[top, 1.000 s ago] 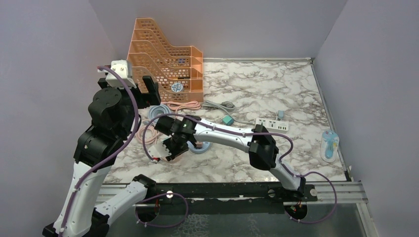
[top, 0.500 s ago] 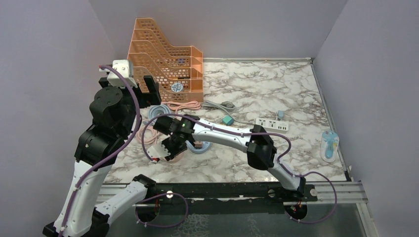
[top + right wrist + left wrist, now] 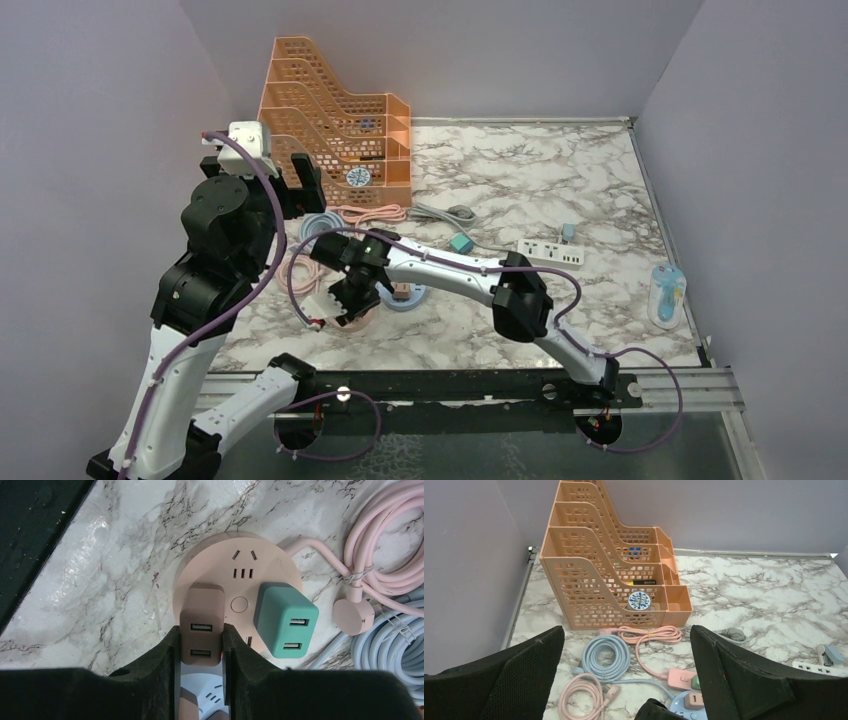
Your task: Insert the plug
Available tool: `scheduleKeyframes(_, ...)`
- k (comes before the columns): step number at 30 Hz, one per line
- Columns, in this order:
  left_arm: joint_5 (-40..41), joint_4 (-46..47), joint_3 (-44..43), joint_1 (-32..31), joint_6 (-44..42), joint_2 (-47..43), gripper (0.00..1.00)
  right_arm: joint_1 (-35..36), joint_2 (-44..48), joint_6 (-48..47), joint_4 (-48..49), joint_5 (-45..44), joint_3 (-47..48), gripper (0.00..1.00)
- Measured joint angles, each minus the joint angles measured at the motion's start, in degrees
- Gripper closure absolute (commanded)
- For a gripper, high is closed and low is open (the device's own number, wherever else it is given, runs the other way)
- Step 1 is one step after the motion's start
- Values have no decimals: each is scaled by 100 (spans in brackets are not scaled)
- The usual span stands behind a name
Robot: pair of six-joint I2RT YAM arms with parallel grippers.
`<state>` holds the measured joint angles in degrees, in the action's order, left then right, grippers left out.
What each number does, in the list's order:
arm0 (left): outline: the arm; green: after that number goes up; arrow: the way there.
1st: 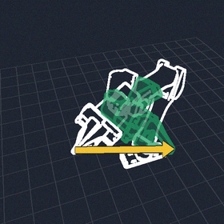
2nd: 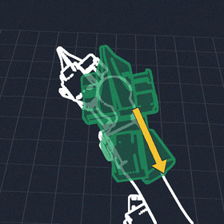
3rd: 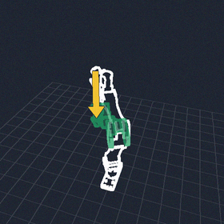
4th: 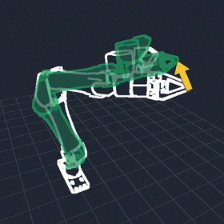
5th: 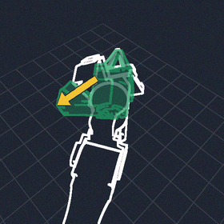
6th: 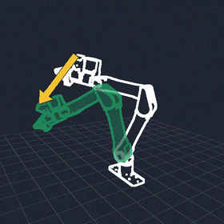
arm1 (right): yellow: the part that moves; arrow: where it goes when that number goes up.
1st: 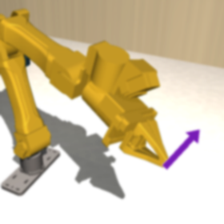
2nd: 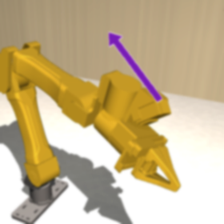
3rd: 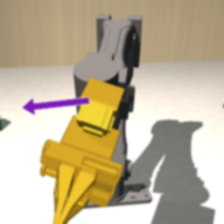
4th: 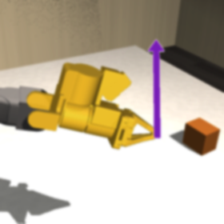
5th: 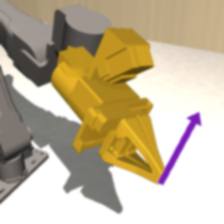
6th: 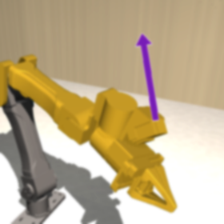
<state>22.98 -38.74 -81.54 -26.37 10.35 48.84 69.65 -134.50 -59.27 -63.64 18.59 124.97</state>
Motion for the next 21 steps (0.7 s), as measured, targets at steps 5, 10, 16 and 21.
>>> scheduleKeyframes(5,2,0,0,0,-52,26,1,-44,-179,9,-188,107,247,99)
scheduleKeyframes(10,9,-2,0,0,-94,48,1,-140,-457,68,-459,334,682,99)
scheduleKeyframes(16,83,-33,2,0,-162,85,1,-234,-734,184,-605,562,931,99)
scheduleKeyframes(21,142,-37,2,0,-232,166,1,-271,-837,315,-595,649,966,99)
